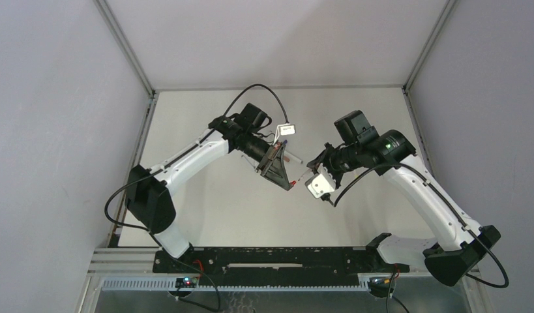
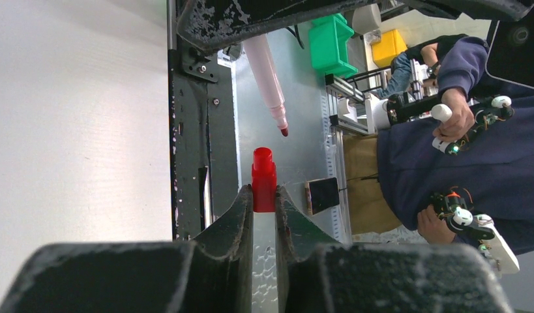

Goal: Insert the pens into the pen caps
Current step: Insert the pen cap onto the pen, then press the pen cap onto the pen.

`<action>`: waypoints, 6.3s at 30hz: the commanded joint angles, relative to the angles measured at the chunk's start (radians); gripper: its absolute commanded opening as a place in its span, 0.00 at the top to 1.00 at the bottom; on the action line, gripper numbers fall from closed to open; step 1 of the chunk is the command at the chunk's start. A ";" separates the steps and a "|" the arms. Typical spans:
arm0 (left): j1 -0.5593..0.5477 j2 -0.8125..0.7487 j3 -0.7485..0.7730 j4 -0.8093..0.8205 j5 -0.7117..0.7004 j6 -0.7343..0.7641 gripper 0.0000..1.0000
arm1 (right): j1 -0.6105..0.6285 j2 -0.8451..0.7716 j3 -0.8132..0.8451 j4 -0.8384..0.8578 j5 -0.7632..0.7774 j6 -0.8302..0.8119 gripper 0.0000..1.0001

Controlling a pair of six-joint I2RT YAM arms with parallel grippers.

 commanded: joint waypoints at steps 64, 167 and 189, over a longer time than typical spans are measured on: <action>-0.010 0.016 0.030 -0.010 0.060 0.032 1.00 | 0.071 -0.016 -0.049 0.047 0.061 0.050 1.00; 0.186 -0.407 -0.416 1.752 -0.499 -1.094 0.08 | -0.303 -0.114 -0.339 1.046 -0.632 1.991 1.00; 0.084 -0.253 -0.453 2.076 -0.480 -1.191 0.33 | -0.314 -0.053 -0.335 1.424 -0.676 2.398 1.00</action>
